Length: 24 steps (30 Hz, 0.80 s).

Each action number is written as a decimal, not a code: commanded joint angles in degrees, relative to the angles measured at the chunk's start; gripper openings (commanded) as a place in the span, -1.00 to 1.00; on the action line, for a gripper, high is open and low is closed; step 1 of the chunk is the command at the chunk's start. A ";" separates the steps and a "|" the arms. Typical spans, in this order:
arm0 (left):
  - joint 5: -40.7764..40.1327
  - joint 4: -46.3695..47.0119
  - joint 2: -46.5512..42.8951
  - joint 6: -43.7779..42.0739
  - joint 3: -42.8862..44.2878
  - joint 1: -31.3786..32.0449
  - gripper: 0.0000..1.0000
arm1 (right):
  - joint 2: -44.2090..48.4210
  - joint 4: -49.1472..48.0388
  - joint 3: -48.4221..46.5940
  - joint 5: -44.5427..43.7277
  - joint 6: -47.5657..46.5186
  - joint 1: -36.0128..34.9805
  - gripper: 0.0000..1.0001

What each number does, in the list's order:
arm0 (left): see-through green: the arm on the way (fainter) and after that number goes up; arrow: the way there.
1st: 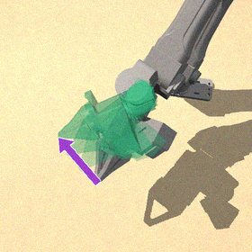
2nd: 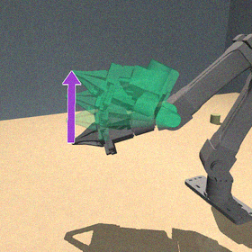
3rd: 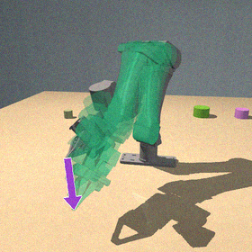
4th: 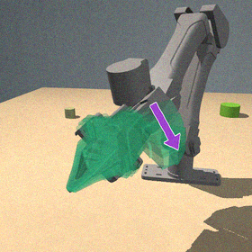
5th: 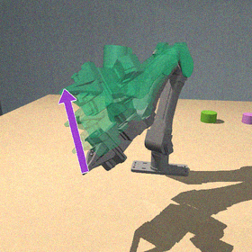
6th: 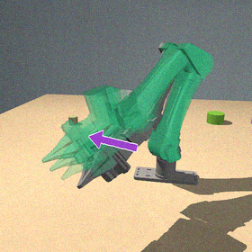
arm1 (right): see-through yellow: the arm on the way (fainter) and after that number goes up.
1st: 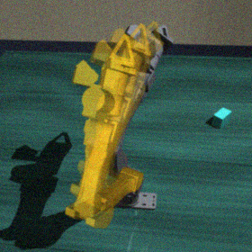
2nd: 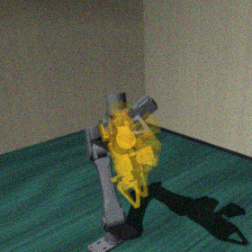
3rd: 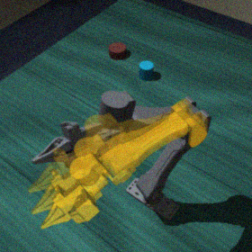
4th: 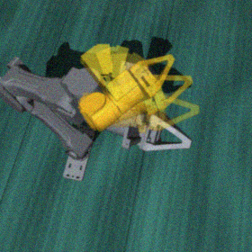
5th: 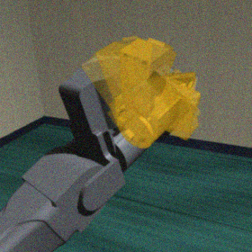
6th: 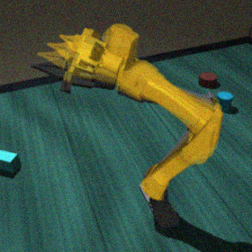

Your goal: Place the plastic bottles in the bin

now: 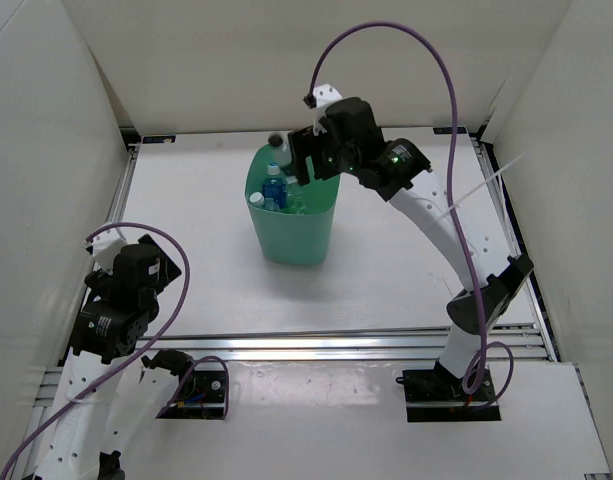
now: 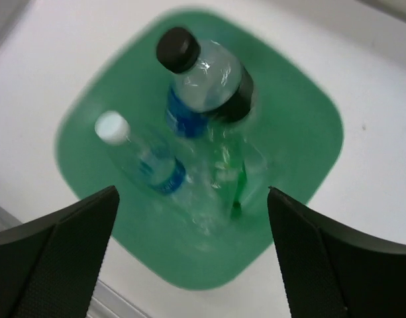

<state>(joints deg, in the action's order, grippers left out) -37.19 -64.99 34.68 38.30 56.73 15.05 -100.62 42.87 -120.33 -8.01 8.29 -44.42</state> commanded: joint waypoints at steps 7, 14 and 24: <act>-3.94 -0.57 1.52 1.42 -0.74 -0.28 0.99 | 9.29 7.28 -0.41 -9.22 6.29 2.93 1.00; -10.17 -1.18 7.15 5.98 -1.79 -0.28 0.99 | 13.16 22.85 5.09 -7.64 8.32 8.65 1.00; -20.73 -8.84 10.67 23.56 -4.17 -0.28 0.99 | 25.71 22.62 22.32 -0.69 9.20 13.39 1.00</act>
<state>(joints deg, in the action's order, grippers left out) -53.32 -72.03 45.23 56.10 52.80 15.05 -81.12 67.00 -99.48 -10.79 17.47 -32.56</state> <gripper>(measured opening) 0.995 0.998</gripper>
